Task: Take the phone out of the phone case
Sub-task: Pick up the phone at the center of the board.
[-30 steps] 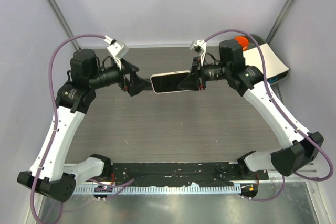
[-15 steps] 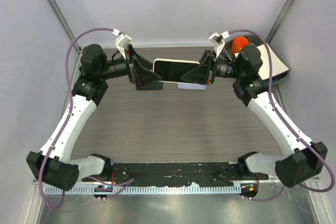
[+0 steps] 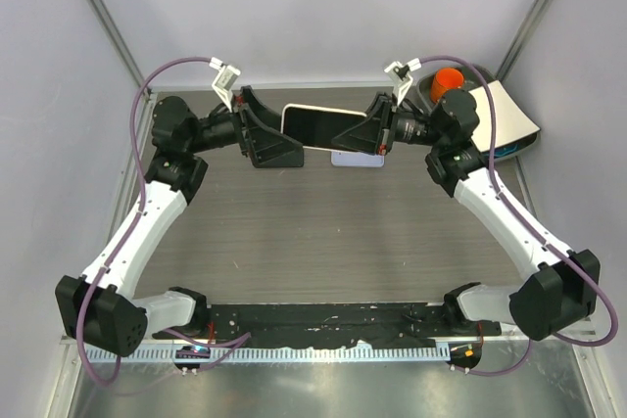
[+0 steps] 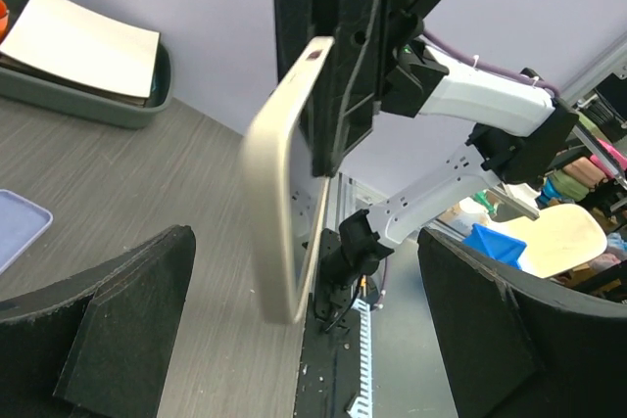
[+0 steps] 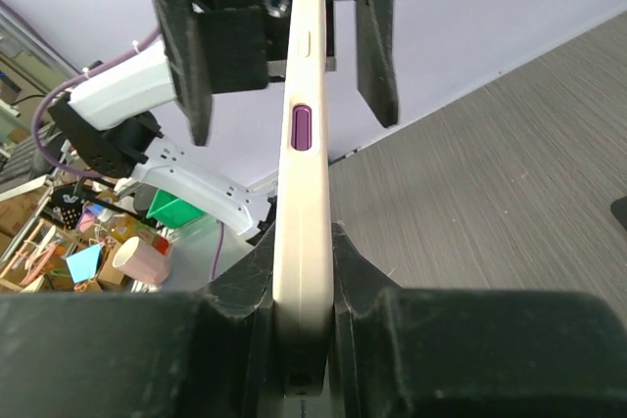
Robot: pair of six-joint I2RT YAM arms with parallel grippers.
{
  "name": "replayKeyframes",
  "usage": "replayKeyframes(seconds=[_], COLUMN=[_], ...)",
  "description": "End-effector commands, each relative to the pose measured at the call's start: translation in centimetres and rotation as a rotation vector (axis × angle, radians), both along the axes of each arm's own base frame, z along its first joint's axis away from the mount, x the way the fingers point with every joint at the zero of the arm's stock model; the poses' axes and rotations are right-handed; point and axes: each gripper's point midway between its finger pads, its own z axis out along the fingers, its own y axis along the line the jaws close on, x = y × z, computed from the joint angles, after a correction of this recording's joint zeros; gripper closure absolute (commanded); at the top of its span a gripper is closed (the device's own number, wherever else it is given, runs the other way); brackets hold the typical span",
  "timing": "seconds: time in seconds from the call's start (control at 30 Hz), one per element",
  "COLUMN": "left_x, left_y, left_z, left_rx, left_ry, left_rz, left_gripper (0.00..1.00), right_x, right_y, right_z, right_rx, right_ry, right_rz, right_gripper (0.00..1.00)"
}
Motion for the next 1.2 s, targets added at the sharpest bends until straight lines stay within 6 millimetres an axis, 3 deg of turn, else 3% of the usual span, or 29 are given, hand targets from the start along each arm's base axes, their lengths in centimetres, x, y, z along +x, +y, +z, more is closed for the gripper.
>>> replayKeyframes(seconds=[0.0, 0.27, 0.43, 0.63, 0.83, 1.13, 1.17], left_x=[-1.1, -0.8, -0.5, -0.5, -0.8, -0.8, -0.8], left_y=[0.2, 0.2, 0.1, 0.1, 0.1, 0.0, 0.1], left_z=[1.9, 0.9, 0.3, -0.2, -0.4, -0.5, -0.5], left_rx=[-0.042, -0.037, -0.034, -0.030, -0.027, -0.025, -0.025], left_ry=[-0.072, -0.046, -0.016, -0.005, -0.002, 0.000, 0.000], left_rz=[-0.026, -0.021, -0.020, -0.021, -0.028, -0.034, -0.033], left_gripper=[0.00, 0.07, 0.13, 0.22, 0.29, 0.44, 0.49], right_x=[0.9, 1.8, 2.5, 2.9, 3.8, 4.5, 4.5], right_y=[0.5, 1.0, 1.9, 2.2, 2.5, 2.8, 2.9], right_z=[0.9, 0.7, -0.5, 0.3, -0.7, -0.6, -0.7], right_rx=[-0.004, -0.029, -0.133, -0.119, -0.137, -0.120, -0.120], right_ry=[-0.097, -0.112, -0.187, -0.210, -0.182, -0.143, -0.138], right_rz=[-0.061, -0.097, -0.121, -0.136, -0.144, -0.158, -0.159], right_gripper=[0.99, 0.99, 0.99, 0.99, 0.99, 0.99, 0.99])
